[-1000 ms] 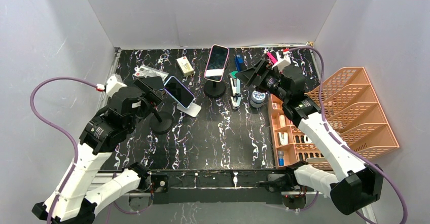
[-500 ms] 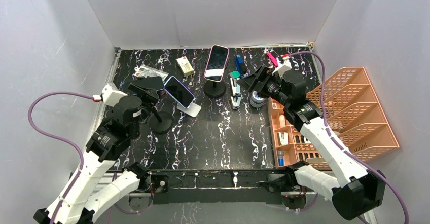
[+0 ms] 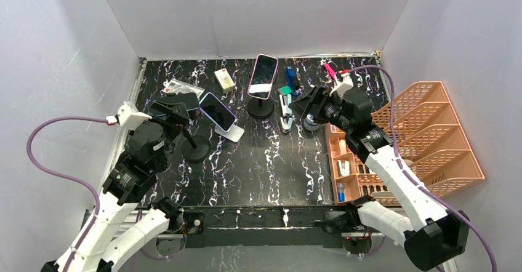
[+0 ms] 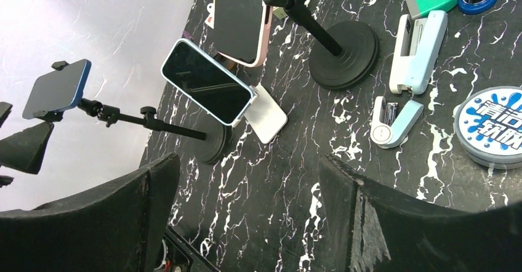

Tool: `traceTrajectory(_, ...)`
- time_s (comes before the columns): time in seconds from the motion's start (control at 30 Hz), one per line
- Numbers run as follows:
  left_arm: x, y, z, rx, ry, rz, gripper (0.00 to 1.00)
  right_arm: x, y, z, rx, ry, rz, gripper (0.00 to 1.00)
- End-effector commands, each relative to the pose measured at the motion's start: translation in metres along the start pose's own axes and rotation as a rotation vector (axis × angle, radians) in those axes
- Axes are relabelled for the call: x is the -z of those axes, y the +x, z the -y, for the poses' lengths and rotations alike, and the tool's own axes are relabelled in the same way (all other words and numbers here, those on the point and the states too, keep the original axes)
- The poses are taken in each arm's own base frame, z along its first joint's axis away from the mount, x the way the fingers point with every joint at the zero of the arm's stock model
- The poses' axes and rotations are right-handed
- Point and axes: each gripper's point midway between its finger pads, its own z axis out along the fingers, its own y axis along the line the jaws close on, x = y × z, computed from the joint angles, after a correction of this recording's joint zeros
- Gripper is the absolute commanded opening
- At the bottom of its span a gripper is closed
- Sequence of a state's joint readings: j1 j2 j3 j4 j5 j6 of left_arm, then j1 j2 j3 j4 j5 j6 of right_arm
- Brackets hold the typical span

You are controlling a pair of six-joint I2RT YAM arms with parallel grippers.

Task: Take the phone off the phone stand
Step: Move the phone stand with the phone to the center of the board.

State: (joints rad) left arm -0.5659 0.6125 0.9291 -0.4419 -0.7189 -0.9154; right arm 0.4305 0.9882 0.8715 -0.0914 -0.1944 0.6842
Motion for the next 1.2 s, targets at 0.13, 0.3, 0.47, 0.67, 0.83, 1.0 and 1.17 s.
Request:
traceTrajectory(0.13, -0.005, -0.01, 0.007, -0.011, -0.008, 0.04, 0.81, 0.011, -0.014, -0.015, 0.056, -0.049, 0.046, 0.9)
traceTrajectory(0.3, -0.006, -0.012, 0.01, -0.017, -0.003, 0.046, 0.81, 0.014, -0.014, -0.017, 0.056, -0.056, 0.052, 0.9)
traceTrajectory(0.47, -0.009, -0.018, 0.01, -0.058, -0.03, 0.068, 0.8, 0.016, -0.014, -0.018, 0.054, -0.061, 0.061, 0.9)
traceTrajectory(0.67, -0.01, -0.018, 0.016, -0.043, -0.011, 0.063, 0.79, 0.017, -0.015, -0.018, 0.056, -0.058, 0.063, 0.9)
traceTrajectory(0.83, -0.015, -0.009, 0.012, -0.069, -0.037, 0.042, 0.73, 0.017, -0.015, -0.018, 0.057, -0.056, 0.063, 0.9)
traceTrajectory(1.0, -0.017, 0.0, 0.012, -0.051, -0.034, 0.012, 0.7, 0.017, -0.014, -0.016, 0.055, -0.046, 0.06, 0.9)
traceTrajectory(1.17, -0.015, 0.003, 0.006, -0.018, -0.063, 0.0, 0.68, 0.018, -0.016, -0.017, 0.058, -0.045, 0.066, 0.9)
